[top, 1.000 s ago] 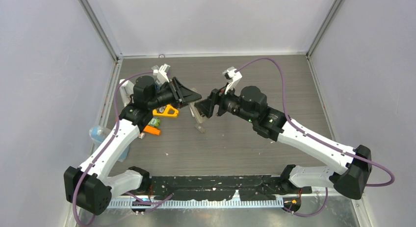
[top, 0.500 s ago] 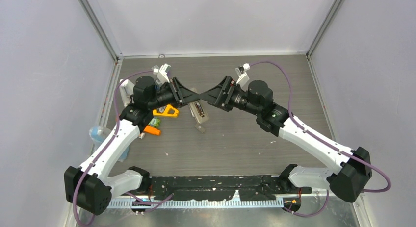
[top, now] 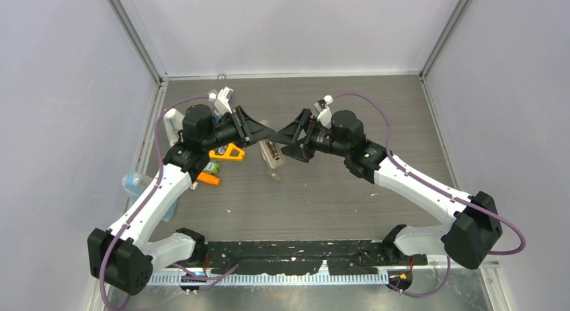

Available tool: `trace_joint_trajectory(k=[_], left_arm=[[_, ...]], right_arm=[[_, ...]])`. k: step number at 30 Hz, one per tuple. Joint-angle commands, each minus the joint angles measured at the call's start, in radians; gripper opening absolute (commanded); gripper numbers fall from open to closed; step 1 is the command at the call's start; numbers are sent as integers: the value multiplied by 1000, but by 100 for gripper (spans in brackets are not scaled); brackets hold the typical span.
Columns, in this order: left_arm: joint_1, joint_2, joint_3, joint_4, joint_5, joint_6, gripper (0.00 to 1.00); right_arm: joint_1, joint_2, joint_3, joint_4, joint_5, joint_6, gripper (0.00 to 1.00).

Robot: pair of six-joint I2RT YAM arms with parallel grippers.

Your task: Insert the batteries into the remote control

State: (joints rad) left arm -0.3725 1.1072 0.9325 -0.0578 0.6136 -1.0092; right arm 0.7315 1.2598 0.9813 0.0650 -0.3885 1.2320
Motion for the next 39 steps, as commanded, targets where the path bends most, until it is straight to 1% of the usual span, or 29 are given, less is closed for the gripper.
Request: trace_joint_trajectory(k=[1, 5, 9, 25, 27, 29, 30, 32, 36, 39], left_arm=[[3, -27, 10, 52, 4, 22, 0], [3, -30, 4, 52, 13, 29, 0], [3, -35, 2, 53, 17, 37, 0], [3, -47, 7, 52, 30, 48, 0], [2, -47, 9, 50, 29, 47, 0], [3, -44, 8, 50, 29, 48, 0], [3, -44, 7, 50, 30, 48, 0], [3, -41, 2, 50, 32, 48, 0], [3, -46, -4, 52, 32, 47, 0], [3, -53, -6, 52, 32, 46, 0]], right_arm=[[2, 6, -6, 23, -37, 51, 81], [2, 16, -7, 34, -38, 65, 78], [2, 30, -2, 38, -44, 70, 70], [2, 54, 10, 27, -62, 75, 62], [2, 54, 10, 34, -69, 68, 64], [1, 49, 4, 64, -70, 67, 73], [1, 41, 2, 72, -66, 66, 80], [2, 30, 3, 92, -57, 63, 84], [1, 27, 5, 123, -59, 81, 86], [1, 29, -27, 162, -65, 117, 84]])
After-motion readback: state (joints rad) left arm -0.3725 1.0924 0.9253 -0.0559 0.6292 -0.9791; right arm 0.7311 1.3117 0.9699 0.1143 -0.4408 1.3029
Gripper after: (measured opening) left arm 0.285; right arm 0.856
